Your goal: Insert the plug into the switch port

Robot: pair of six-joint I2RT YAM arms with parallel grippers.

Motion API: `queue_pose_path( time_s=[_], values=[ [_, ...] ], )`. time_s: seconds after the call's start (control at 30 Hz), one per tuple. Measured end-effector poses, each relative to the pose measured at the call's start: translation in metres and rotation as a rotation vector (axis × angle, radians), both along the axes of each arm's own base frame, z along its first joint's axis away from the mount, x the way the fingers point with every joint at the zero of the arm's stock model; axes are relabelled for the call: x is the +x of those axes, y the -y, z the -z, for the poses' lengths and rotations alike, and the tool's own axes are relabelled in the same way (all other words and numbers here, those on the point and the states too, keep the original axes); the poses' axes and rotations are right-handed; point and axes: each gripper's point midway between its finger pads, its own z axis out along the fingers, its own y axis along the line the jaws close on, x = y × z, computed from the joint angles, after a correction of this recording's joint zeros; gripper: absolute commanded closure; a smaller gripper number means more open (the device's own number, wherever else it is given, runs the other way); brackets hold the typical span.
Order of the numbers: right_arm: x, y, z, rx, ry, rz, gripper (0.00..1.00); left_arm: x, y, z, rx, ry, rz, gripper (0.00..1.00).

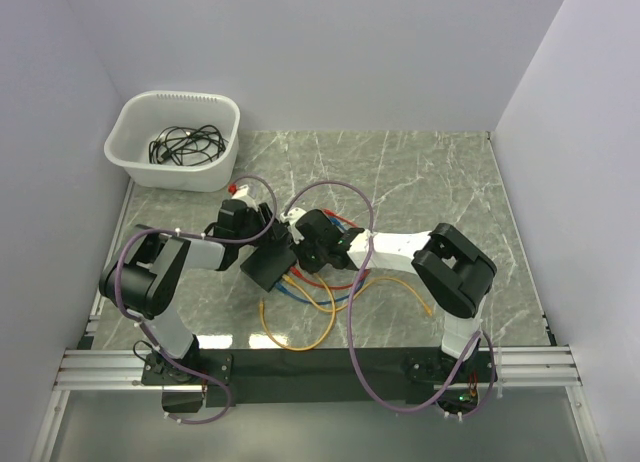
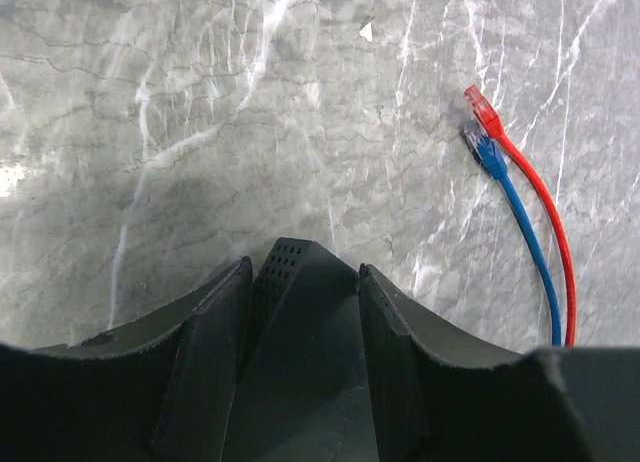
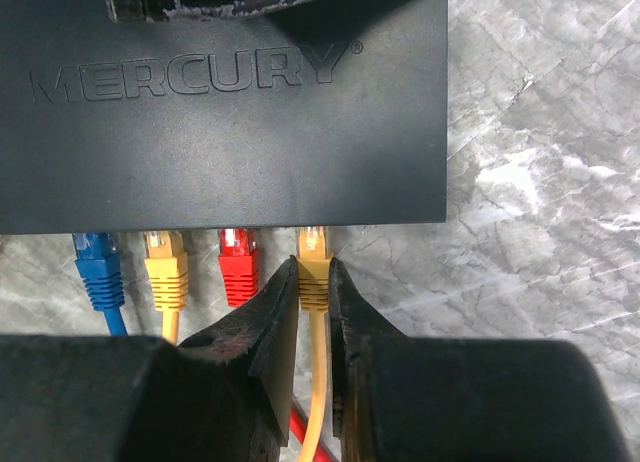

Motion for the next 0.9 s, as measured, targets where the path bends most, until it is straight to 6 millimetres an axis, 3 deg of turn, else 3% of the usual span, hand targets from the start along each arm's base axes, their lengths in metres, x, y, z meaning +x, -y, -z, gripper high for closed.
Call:
queue_pose_path(
  time_s=[0.9],
  values=[
    [0.0069, -0.0028, -0.0029, 0.025, 0.037, -0.005, 1.00, -0.0057, -0.0092, 0.0019, -0.027, 0.070, -0.065, 0.47]
  ],
)
